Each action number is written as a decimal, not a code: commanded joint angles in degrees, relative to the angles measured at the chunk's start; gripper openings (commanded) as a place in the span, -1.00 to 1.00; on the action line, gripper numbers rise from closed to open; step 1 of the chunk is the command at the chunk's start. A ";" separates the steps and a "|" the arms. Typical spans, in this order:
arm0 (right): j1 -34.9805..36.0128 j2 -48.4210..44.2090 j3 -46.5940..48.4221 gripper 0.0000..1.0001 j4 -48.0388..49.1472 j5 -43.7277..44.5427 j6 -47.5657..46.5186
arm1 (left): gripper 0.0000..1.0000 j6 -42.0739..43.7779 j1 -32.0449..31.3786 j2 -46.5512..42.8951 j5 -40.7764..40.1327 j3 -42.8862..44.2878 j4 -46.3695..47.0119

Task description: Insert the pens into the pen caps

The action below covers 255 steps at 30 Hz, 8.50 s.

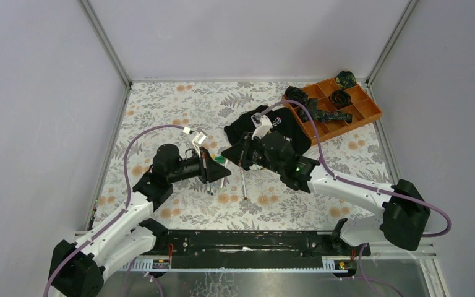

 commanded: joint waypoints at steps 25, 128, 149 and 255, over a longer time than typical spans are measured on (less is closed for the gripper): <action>-21.50 -10.31 0.51 -1.00 -32.37 9.49 -12.48 | 0.31 -1.08 5.62 -0.31 -25.78 0.67 -15.49; -11.31 7.34 4.91 -0.20 -3.81 -22.21 0.24 | -1.00 -0.01 -2.90 1.47 -20.13 4.45 -11.71; -5.48 38.30 35.64 -0.20 -27.73 -5.15 -21.73 | -1.00 10.04 25.18 0.43 -21.64 10.76 -20.59; -9.53 0.42 7.84 -1.00 5.01 -4.89 -0.92 | -1.00 -5.51 6.48 1.19 8.82 -2.27 14.57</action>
